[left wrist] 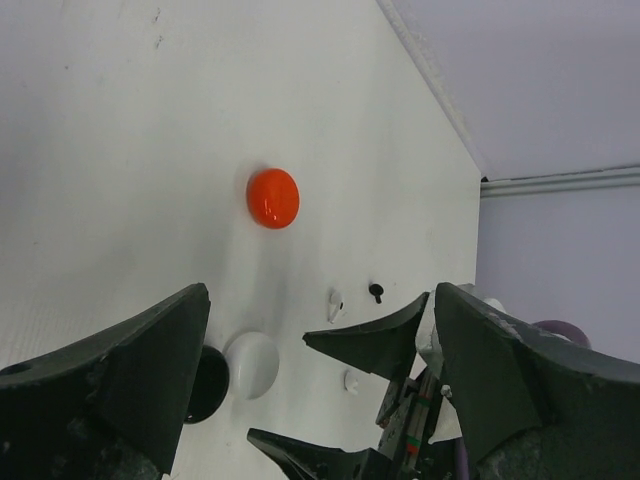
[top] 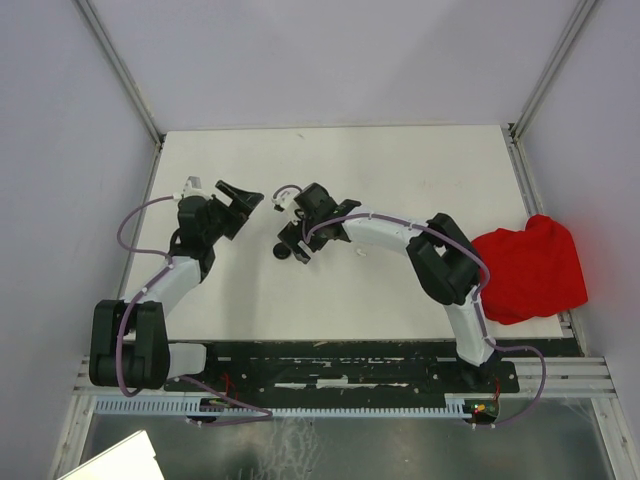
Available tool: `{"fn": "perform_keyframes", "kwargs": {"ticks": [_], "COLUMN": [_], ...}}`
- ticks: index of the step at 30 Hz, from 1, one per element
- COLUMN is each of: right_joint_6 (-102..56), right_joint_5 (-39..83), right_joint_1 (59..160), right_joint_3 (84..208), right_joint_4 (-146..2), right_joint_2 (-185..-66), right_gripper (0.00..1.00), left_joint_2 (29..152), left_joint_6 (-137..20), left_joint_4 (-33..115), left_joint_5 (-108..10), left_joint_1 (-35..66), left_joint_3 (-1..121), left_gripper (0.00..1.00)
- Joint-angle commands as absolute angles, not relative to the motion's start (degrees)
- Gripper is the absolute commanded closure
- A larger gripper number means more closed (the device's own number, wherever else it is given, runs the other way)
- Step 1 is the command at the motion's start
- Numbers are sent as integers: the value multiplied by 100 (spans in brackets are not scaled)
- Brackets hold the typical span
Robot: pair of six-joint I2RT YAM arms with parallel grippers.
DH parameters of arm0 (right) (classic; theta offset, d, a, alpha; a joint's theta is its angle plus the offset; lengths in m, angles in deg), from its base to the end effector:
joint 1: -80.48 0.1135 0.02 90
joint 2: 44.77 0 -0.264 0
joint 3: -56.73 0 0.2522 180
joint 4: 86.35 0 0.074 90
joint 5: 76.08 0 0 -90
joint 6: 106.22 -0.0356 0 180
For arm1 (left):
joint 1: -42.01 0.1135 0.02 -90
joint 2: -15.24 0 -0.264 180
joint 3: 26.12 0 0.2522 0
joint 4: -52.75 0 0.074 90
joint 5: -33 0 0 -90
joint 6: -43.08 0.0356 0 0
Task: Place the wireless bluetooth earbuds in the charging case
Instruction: Pick up the charging case at the center of the board.
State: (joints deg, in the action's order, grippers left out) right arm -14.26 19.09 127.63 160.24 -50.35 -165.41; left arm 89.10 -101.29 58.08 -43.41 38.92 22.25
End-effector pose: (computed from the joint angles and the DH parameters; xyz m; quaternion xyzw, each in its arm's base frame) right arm 0.3113 0.3403 0.1788 -0.4068 0.8561 0.1609 0.2752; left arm 0.2754 -0.0232 0.2211 -0.2913 0.7633 -0.3583 0.4518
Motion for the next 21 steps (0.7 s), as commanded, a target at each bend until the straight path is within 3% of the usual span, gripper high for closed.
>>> {"fn": "perform_keyframes", "kwargs": {"ticks": [1, 21], "right_joint_6": [-1286, -1252], "right_joint_5": [2007, 1959], "right_joint_1": [12824, 12899], "right_joint_3": [16416, 16910], "right_joint_4": [-4963, -4781], "right_joint_2": [-16718, -17239], "right_gripper": [6, 27], "left_joint_2": [8755, 8687], "left_joint_6": [-10048, -10104], "left_joint_4": [6114, 5910], "left_joint_5": [-4043, -4065], "left_joint_1": [3992, 4199], "left_joint_3": [2297, 2262], "left_gripper": [1, 0]}}
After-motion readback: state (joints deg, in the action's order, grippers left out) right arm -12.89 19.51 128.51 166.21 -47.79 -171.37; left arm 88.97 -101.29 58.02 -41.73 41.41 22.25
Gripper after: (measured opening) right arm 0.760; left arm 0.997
